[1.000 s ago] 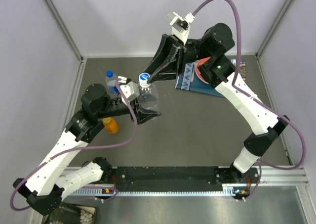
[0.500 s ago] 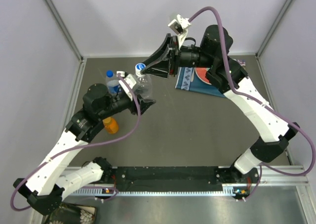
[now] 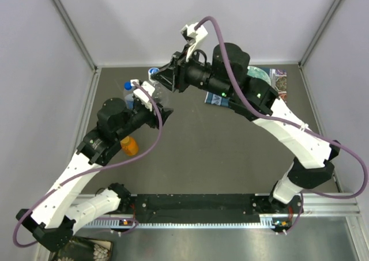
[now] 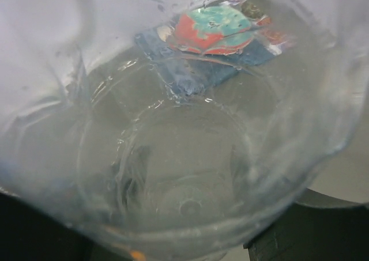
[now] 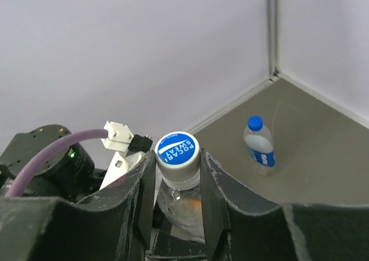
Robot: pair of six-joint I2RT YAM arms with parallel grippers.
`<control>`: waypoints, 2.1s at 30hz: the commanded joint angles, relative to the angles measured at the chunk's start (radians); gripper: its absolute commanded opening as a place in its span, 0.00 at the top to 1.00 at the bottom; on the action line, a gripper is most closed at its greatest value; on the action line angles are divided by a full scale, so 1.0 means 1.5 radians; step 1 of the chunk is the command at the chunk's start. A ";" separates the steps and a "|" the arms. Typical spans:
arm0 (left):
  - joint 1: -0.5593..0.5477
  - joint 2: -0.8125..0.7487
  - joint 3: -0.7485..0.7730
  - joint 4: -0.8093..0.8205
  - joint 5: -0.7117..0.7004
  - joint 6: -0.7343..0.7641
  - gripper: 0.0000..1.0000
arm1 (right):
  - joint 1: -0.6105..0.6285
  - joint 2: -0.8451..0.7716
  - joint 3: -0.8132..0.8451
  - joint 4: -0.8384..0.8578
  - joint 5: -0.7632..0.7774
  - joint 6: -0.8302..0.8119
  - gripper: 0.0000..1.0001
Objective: Screw on the bottle caps
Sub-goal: Screw the bottle cap onto the plastic bottle.
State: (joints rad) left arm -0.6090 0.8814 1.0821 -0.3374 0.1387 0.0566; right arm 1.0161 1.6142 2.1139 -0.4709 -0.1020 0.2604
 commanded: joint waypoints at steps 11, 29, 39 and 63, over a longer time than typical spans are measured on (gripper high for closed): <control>0.026 -0.024 -0.010 0.114 -0.039 -0.020 1.00 | 0.072 0.090 0.114 -0.124 0.247 0.035 0.64; 0.057 -0.029 -0.017 0.131 0.207 -0.055 1.00 | -0.066 -0.049 0.076 -0.099 -0.298 -0.007 0.01; 0.039 0.018 -0.014 0.123 0.674 -0.073 1.00 | -0.177 -0.097 -0.042 0.038 -0.703 -0.046 0.11; 0.007 0.064 0.018 0.084 0.757 -0.043 1.00 | -0.200 0.064 -0.124 0.941 -0.885 0.678 0.37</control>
State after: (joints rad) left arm -0.5938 0.9783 1.0672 -0.2287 1.2659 -0.0269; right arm 0.7033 1.7653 1.9499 0.7998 -1.4048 1.2255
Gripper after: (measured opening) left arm 0.623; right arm 0.636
